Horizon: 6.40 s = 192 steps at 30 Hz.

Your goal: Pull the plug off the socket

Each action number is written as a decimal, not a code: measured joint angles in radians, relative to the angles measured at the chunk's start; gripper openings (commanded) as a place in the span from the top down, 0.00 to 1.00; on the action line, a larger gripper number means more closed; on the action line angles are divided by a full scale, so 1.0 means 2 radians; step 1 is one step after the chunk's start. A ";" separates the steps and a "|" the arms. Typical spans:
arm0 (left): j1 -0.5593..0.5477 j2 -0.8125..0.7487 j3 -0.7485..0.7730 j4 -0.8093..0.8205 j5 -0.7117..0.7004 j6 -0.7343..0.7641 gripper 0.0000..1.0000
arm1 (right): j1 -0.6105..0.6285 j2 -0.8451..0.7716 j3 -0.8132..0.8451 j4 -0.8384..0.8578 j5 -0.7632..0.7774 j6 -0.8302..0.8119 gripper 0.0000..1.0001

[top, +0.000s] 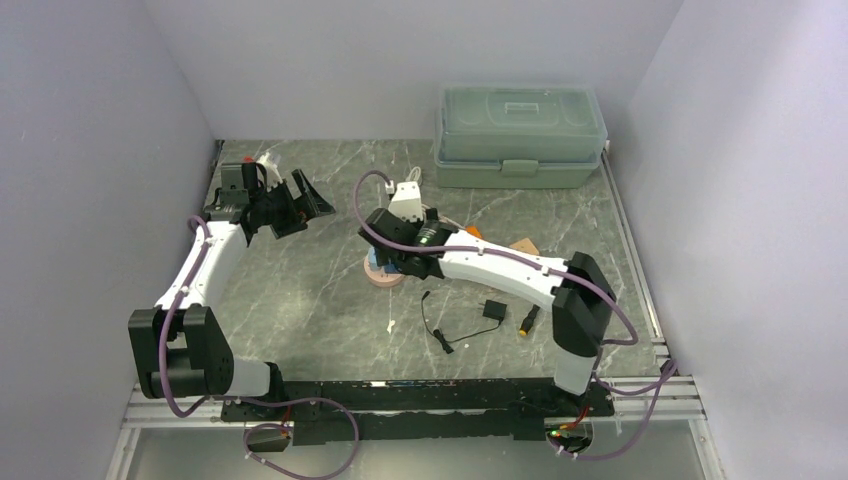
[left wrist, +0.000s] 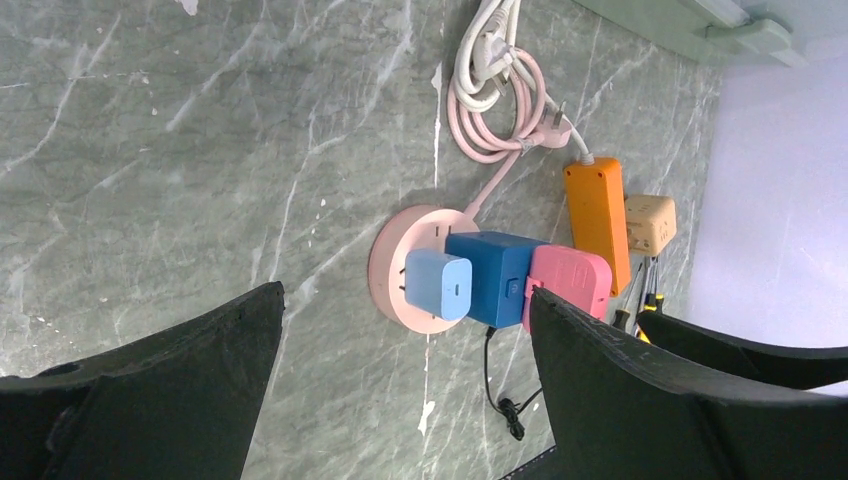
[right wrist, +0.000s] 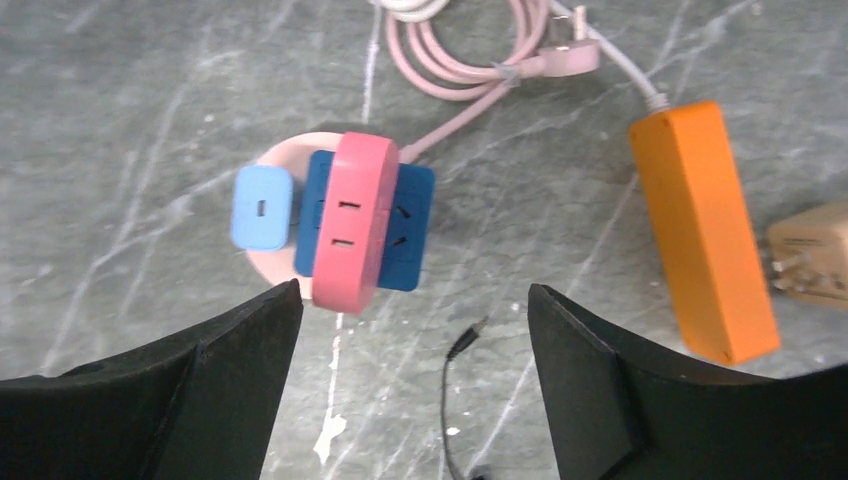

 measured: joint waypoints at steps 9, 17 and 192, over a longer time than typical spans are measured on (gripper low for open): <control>0.000 0.001 -0.003 0.009 0.010 -0.007 0.04 | -0.043 -0.023 -0.026 0.075 -0.102 -0.002 0.35; 0.000 0.003 -0.003 0.010 0.011 -0.009 0.04 | -0.047 0.022 -0.001 0.071 -0.117 -0.005 0.43; -0.238 0.190 0.043 0.069 0.031 0.031 0.78 | -0.103 -0.116 -0.255 0.313 -0.243 -0.196 1.00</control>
